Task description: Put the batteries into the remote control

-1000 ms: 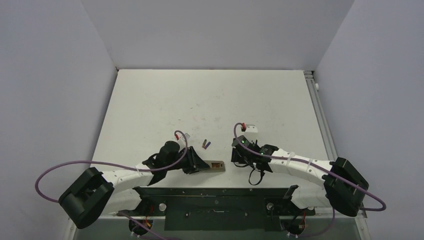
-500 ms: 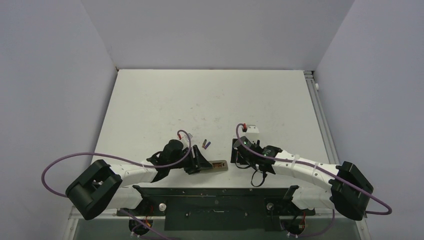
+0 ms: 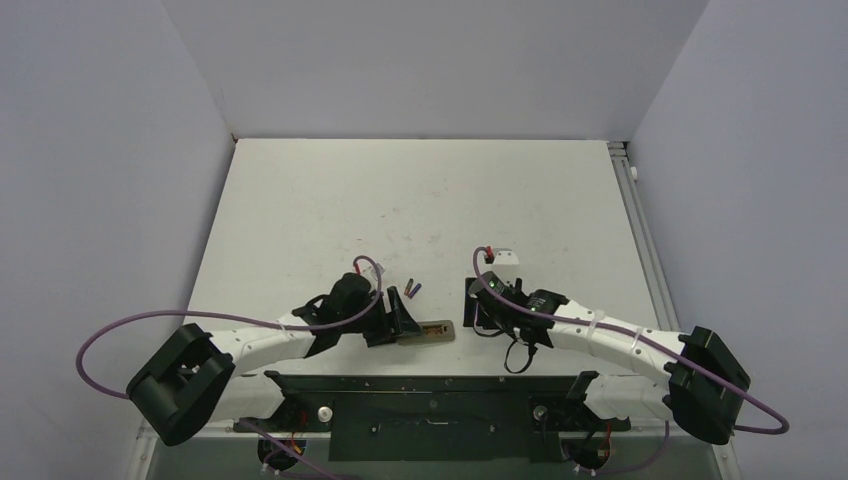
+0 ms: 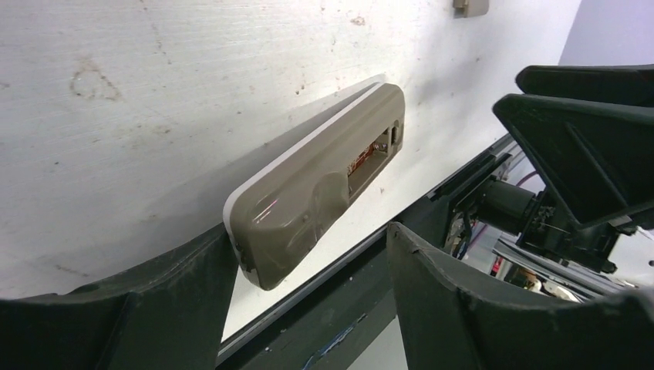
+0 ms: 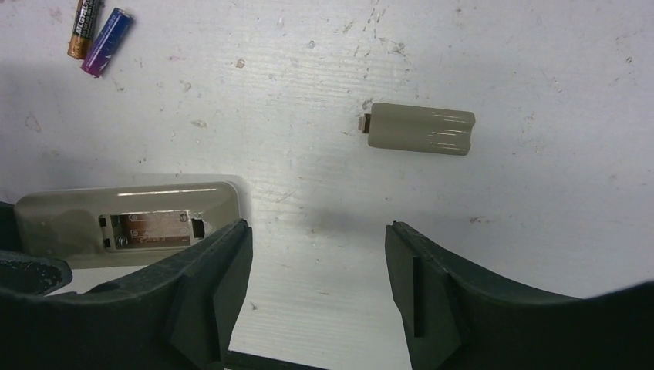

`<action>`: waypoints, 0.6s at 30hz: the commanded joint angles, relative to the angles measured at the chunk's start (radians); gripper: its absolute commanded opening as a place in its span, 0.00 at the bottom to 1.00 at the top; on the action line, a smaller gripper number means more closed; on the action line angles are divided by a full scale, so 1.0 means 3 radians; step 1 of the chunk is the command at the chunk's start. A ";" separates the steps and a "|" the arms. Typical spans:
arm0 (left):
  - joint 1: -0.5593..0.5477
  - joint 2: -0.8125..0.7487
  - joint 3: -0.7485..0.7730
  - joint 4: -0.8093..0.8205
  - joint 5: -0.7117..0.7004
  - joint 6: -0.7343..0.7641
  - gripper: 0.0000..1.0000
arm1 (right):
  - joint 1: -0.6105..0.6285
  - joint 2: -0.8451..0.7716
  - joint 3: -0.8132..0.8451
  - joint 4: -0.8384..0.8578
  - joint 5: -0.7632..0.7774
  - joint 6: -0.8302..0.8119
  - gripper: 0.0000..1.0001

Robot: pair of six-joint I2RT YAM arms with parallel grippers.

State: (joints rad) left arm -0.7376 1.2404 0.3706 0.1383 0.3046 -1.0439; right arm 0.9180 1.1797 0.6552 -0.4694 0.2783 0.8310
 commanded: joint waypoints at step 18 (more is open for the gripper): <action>0.0104 -0.0375 0.0618 -0.1482 -0.0559 0.0505 0.69 | 0.0017 0.0253 0.0791 -0.0143 -0.0373 -0.0456 0.63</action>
State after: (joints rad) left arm -0.7189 1.1923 0.4843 -0.1711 0.2062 -0.9485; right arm 0.9180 1.2316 0.8413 -0.5179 0.1852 0.7059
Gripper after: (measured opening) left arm 0.688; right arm 0.634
